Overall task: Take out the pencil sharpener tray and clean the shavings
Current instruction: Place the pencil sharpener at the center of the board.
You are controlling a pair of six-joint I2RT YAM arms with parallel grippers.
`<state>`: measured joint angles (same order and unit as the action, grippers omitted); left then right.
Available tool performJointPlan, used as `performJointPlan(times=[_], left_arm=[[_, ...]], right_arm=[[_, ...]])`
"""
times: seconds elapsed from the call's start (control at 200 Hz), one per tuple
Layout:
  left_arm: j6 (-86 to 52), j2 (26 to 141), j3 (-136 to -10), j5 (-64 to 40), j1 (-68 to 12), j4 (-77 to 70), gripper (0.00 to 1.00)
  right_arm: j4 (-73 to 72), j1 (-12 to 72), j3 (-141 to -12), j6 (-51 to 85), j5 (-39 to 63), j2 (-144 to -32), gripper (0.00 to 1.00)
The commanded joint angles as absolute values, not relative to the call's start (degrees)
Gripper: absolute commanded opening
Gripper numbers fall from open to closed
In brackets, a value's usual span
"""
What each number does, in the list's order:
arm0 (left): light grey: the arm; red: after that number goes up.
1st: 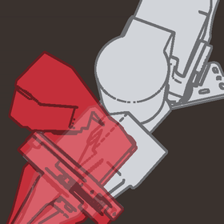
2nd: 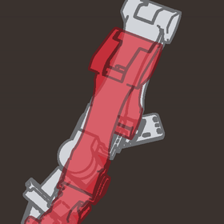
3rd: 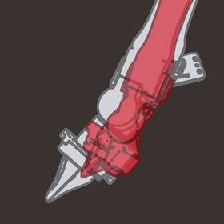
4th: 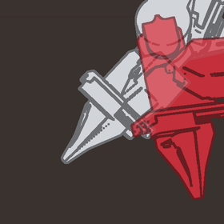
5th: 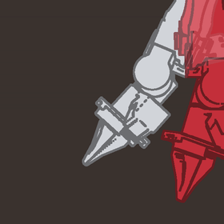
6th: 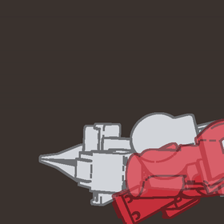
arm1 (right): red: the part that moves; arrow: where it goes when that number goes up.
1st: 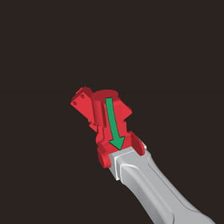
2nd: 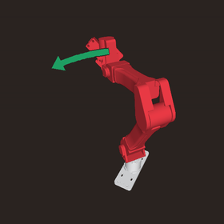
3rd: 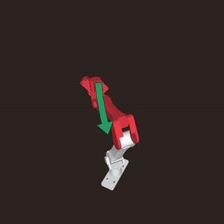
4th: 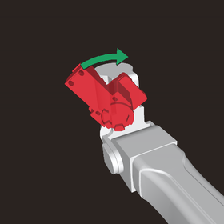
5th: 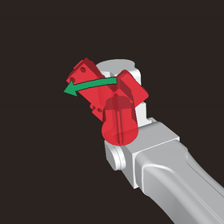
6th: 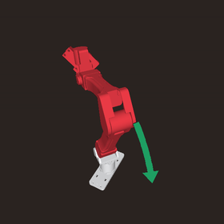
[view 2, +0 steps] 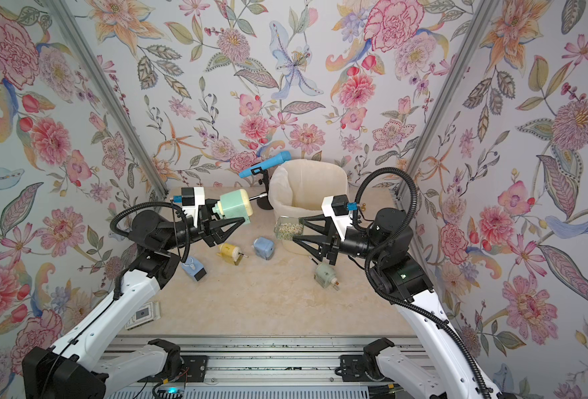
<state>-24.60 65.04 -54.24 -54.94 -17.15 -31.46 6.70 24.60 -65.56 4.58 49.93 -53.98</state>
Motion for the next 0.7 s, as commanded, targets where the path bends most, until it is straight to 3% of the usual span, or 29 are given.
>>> performJointPlan(times=[0.0, 0.35, 0.505, 0.696], left_arm=[[-16.10, 66.42, -54.36, -39.36, -15.12, -25.84, 0.33], [-15.87, 75.49, -39.23, -6.67, -14.76, -52.10, 0.19], [-11.72, 72.40, -24.63, 2.81, -18.96, -69.88, 0.18], [-9.62, 67.41, -12.90, 18.17, -23.10, -77.63, 0.18]], right_arm=[[6.26, 23.99, -65.04, 5.51, 49.13, -53.04, 0.38], [6.24, 23.02, -65.44, 5.66, 48.96, -53.08, 0.38], [6.24, 22.74, -64.85, 5.79, 48.74, -52.84, 0.39], [6.15, 22.73, -64.84, 5.80, 49.08, -54.24, 0.38]])
